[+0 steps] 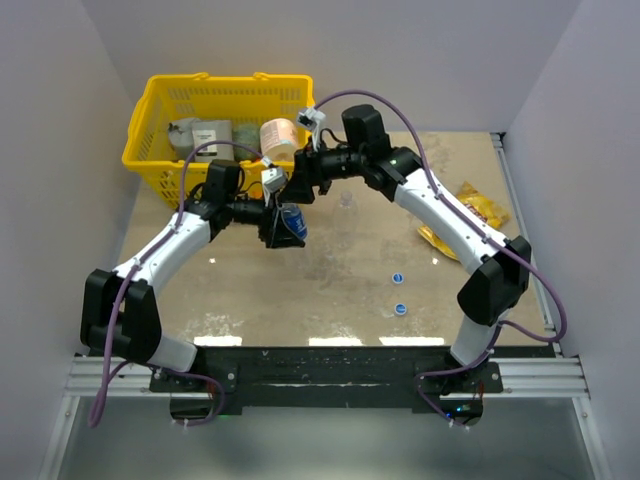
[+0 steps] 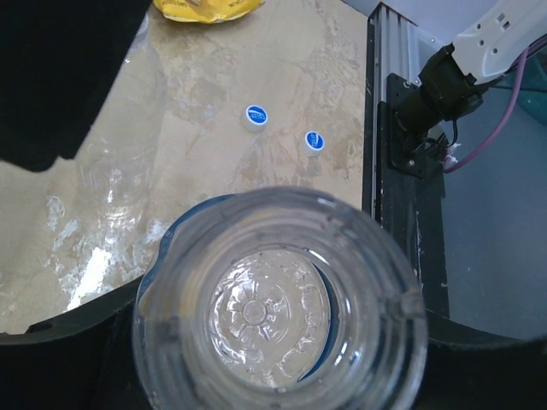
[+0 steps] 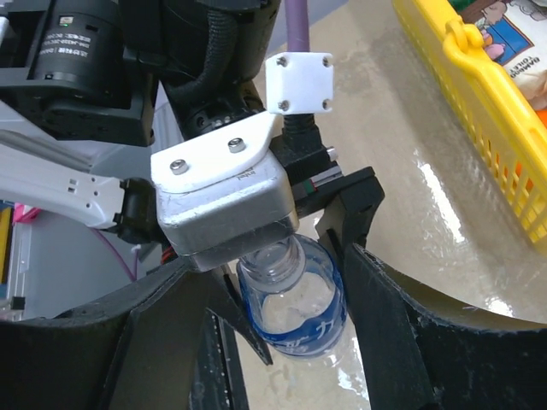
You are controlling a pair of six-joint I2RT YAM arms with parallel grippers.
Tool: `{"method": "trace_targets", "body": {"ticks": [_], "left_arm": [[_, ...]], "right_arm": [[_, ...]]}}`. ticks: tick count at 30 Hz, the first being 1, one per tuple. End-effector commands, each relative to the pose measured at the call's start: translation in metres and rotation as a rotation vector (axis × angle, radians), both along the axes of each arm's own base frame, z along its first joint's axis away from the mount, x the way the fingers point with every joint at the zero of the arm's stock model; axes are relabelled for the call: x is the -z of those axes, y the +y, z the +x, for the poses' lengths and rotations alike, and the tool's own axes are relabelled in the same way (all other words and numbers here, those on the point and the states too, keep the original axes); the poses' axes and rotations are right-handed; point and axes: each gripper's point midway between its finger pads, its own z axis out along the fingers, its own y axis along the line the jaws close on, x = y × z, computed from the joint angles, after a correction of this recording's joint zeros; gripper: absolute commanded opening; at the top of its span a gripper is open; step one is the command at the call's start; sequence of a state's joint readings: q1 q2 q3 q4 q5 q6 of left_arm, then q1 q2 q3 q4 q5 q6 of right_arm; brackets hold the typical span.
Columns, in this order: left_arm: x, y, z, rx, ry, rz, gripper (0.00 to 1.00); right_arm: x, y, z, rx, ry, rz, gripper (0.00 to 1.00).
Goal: Screw on the bottle caps
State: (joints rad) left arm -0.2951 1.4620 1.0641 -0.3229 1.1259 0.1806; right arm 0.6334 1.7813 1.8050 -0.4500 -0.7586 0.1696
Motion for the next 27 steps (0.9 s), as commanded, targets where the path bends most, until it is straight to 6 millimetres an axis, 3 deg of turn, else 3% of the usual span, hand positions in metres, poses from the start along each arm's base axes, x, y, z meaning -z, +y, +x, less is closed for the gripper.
{"method": "trace_targets", "body": {"ticks": [1, 10, 13, 18, 22, 24, 25, 27], "left_arm": [[-0.034, -0.007, -0.001, 0.026, -0.025, -0.081, 0.38], [-0.056, -0.014, -0.001, 0.039, 0.015, -0.157, 0.37], [-0.06, -0.014, -0.001, 0.04, 0.018, -0.166, 0.36], [-0.059, -0.011, -0.005, 0.041, 0.032, -0.174, 0.34], [-0.06, -0.009, -0.011, 0.054, 0.022, -0.182, 0.23], [-0.067, -0.01, -0.01, 0.065, 0.0, -0.198, 0.11], [-0.067, -0.01, -0.009, 0.064, 0.007, -0.2, 0.0], [-0.07, -0.009, -0.009, 0.068, 0.009, -0.206, 0.0]], "right_arm": [[-0.022, 0.012, -0.013, -0.074, -0.032, 0.072, 0.66], [-0.007, 0.022, -0.019, -0.091, -0.062, 0.026, 0.65], [-0.003, 0.022, -0.02, -0.088, -0.052, 0.018, 0.59], [-0.001, 0.013, -0.023, -0.072, -0.061, -0.008, 0.72], [-0.009, 0.0, -0.035, -0.106, -0.091, -0.007, 0.73], [-0.011, -0.001, -0.036, -0.131, -0.106, 0.004, 0.75], [-0.017, -0.001, -0.043, -0.175, -0.106, 0.039, 0.75], [-0.021, -0.001, -0.041, -0.186, -0.129, 0.061, 0.78]]}}
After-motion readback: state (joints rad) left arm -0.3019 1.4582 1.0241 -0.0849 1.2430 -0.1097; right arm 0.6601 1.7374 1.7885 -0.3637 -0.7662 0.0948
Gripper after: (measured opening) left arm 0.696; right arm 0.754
